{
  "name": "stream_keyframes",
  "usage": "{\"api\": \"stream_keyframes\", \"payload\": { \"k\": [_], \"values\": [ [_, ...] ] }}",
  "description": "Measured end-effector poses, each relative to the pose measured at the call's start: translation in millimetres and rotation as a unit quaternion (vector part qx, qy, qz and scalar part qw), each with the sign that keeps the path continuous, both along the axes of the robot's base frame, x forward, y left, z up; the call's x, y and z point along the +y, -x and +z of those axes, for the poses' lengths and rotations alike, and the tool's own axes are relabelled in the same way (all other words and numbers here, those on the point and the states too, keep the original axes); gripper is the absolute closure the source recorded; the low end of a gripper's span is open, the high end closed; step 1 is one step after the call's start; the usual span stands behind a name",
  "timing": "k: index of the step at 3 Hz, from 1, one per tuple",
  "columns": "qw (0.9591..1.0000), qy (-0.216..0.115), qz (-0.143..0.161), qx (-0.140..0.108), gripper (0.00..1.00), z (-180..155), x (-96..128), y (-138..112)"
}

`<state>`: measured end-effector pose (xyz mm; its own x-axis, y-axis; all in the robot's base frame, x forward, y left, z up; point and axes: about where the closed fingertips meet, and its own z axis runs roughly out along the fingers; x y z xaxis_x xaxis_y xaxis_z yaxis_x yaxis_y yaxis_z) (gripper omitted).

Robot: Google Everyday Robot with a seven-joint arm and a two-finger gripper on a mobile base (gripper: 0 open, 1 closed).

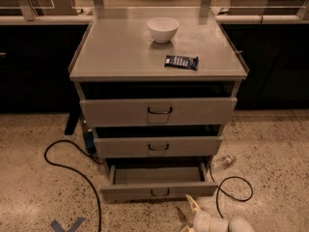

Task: Open bottom drawer

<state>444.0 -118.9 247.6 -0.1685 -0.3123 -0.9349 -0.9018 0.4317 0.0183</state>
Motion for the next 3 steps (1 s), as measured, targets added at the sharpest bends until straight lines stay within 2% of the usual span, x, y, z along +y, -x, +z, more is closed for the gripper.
{"api": "stream_keyframes", "payload": {
  "k": [1,2,3],
  "values": [
    [0.9993,0.034,-0.012,-0.008,0.0,1,-1,-2],
    [0.9916,0.129,-0.004,-0.015,0.0,3,-7,8],
    [0.9659,0.252,0.054,-0.027,0.0,0,-20,28]
  ]
}}
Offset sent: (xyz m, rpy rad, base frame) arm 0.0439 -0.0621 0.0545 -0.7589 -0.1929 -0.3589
